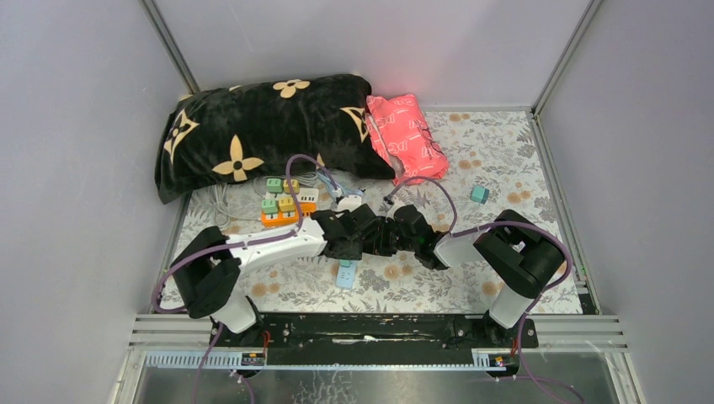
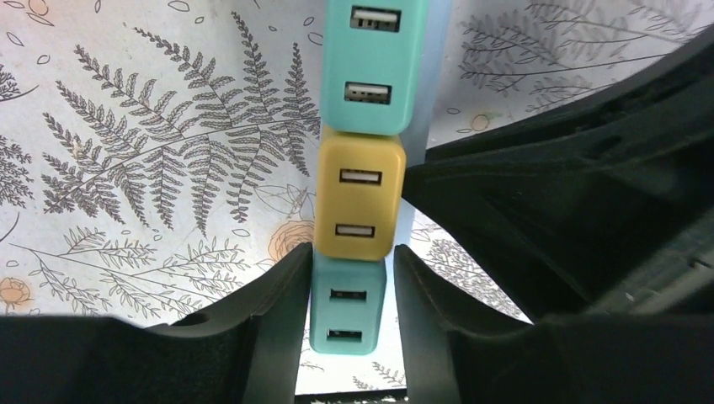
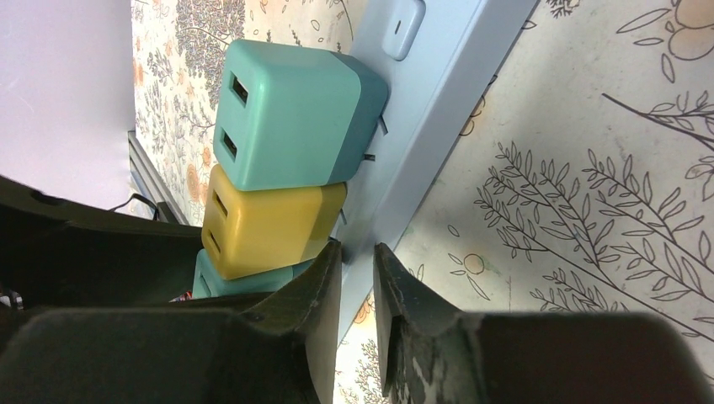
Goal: Insert the plug
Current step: Insert the plug into the socket, then pick up the plug from the center of the board.
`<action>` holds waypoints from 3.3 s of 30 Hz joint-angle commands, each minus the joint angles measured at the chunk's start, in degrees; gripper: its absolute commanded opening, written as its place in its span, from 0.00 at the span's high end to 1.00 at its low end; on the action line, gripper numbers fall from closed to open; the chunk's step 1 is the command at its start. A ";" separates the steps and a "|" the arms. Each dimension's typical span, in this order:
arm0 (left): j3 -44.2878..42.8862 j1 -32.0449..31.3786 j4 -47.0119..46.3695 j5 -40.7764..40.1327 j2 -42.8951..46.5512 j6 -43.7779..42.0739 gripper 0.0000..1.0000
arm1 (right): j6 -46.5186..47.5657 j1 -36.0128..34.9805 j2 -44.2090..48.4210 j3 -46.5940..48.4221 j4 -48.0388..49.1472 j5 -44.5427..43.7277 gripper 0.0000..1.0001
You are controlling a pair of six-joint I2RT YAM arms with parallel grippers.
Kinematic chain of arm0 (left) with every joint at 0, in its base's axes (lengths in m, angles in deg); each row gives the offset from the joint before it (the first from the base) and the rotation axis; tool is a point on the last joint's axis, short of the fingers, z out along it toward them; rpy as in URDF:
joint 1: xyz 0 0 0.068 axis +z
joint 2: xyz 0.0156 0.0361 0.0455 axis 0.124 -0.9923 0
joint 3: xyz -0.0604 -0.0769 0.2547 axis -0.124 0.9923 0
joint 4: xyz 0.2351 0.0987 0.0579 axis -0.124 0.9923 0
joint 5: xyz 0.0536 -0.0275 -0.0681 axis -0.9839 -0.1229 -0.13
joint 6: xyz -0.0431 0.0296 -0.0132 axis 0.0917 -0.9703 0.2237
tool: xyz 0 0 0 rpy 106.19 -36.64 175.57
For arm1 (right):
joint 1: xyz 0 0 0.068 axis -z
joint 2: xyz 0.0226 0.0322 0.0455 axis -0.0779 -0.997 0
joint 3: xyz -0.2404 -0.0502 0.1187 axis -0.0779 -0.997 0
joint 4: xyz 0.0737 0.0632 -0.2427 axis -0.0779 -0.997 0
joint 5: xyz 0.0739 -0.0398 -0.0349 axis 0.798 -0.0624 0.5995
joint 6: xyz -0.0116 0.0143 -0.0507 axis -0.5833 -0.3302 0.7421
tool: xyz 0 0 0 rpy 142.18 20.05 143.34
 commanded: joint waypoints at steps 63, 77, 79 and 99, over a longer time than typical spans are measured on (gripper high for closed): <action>-0.33 28.00 -0.86 5.75 29.34 -24.09 0.00 | 21.64 50.81 -4.24 40.09 -50.76 -10.63 0.01; 4.62 29.82 -7.39 7.35 41.16 -28.18 0.00 | 24.39 53.47 -8.81 39.83 -54.95 -2.93 0.00; 4.22 30.72 -6.92 8.01 40.34 -27.75 0.00 | 24.25 53.45 -7.39 37.58 -54.71 -2.16 0.01; 0.16 34.85 -6.52 9.44 43.97 -22.81 0.00 | 27.38 49.74 0.48 26.58 -53.91 -8.46 0.12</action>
